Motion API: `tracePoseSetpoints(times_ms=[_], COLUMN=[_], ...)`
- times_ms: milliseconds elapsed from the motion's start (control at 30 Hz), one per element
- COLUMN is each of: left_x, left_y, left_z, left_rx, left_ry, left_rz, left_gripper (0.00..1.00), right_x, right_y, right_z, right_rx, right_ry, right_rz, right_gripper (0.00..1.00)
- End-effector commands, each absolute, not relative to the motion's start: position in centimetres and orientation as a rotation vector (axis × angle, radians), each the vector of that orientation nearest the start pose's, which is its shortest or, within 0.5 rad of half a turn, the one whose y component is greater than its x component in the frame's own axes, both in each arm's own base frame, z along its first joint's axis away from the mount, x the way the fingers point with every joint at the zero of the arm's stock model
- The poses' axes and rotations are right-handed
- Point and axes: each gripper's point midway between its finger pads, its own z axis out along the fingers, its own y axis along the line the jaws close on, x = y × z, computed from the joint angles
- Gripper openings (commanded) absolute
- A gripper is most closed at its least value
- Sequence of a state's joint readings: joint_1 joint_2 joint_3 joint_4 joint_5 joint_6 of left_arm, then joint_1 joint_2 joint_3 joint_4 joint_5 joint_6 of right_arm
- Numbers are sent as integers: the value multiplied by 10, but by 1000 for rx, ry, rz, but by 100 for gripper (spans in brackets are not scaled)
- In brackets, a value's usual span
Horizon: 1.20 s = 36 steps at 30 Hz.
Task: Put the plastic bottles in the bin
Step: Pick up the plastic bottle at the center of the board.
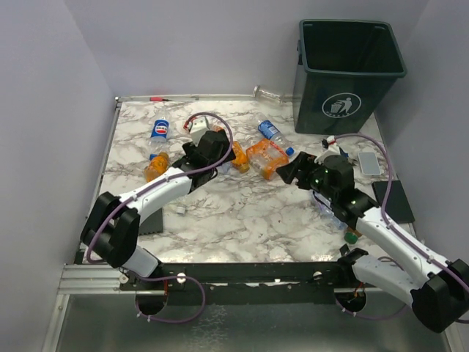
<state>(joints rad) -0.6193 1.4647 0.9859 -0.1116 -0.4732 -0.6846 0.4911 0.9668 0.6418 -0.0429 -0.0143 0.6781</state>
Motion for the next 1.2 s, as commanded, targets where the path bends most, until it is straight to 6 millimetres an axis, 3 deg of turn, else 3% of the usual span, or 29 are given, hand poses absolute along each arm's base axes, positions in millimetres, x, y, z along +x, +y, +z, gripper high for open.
tracePoseSetpoints(times_ms=[0, 267, 567, 800, 900, 1000, 1167], left_x=[398, 418, 429, 425, 423, 418, 405], left_y=[-205, -183, -190, -189, -188, -183, -175], left_z=[140, 105, 74, 60, 67, 87, 142], left_rx=[-598, -833, -844, -834, -821, -816, -761], left_ry=[2069, 2064, 2132, 2166, 2155, 2117, 2029], left_rz=[-364, -285, -263, -244, -256, -283, -361], left_gripper=[99, 84, 64, 48, 35, 27, 16], right_x=[273, 268, 269, 270, 270, 269, 268], right_y=[186, 176, 175, 167, 167, 168, 174], right_z=[188, 207, 215, 219, 226, 234, 249], right_rx=[160, 132, 120, 138, 116, 69, -3], right_ry=[2018, 1972, 1959, 1954, 1935, 1928, 1924], right_rz=[815, 774, 765, 722, 720, 710, 721], right_gripper=[79, 79, 79, 79, 79, 79, 79])
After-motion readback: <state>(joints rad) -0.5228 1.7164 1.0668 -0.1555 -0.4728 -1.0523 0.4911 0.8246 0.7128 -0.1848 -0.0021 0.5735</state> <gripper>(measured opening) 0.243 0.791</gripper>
